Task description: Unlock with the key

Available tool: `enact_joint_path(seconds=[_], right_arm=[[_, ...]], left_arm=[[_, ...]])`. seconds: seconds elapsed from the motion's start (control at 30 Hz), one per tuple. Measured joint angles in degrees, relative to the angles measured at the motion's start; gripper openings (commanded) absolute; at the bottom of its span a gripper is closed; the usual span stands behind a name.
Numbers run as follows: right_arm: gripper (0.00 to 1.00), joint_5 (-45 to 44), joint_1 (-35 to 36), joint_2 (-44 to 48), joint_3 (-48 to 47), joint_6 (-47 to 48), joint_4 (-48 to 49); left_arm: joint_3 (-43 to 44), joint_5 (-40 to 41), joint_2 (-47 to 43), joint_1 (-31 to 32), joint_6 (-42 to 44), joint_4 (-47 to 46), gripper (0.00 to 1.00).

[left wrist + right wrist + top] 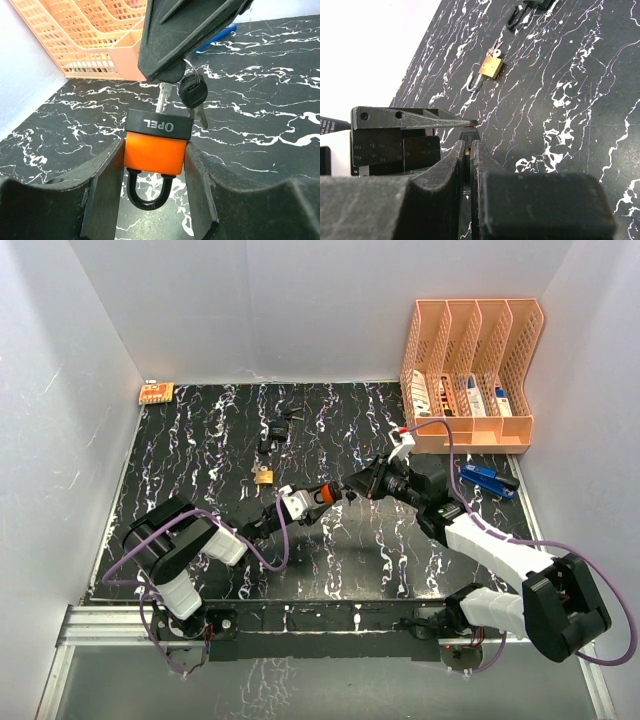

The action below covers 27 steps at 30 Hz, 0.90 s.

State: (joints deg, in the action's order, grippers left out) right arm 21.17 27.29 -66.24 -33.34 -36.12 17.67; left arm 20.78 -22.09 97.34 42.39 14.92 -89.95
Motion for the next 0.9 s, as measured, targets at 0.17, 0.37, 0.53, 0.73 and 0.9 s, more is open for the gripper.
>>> enact_joint_path(seconds=[0.17,0.37,0.53,0.73,0.9], right_arm=[[0.00,0.44,0.11,-0.66,0.00,0.07,0.42],[0.00,0.79,0.11,-1.09,0.00,0.20,0.44],[0.00,1.22,-0.02,-2.27,-0.09,0.09,1.42],[0.00,0.96,-0.52,-3.52,-0.76,0.09,3.45],[0.00,0.87,-0.90,-4.66,-1.22,0.04,5.03]], left_arm=[[0.37,-1.16,0.17,0.00,-0.02,-0.04,0.00],[0.74,-1.97,0.52,-0.07,-0.13,0.26,0.00],[1.99,-2.56,0.55,-0.13,-0.52,1.49,0.00],[4.33,-2.60,0.55,-0.68,-1.38,3.34,0.00],[5.40,-2.16,0.55,-0.98,-2.84,4.52,0.00]])
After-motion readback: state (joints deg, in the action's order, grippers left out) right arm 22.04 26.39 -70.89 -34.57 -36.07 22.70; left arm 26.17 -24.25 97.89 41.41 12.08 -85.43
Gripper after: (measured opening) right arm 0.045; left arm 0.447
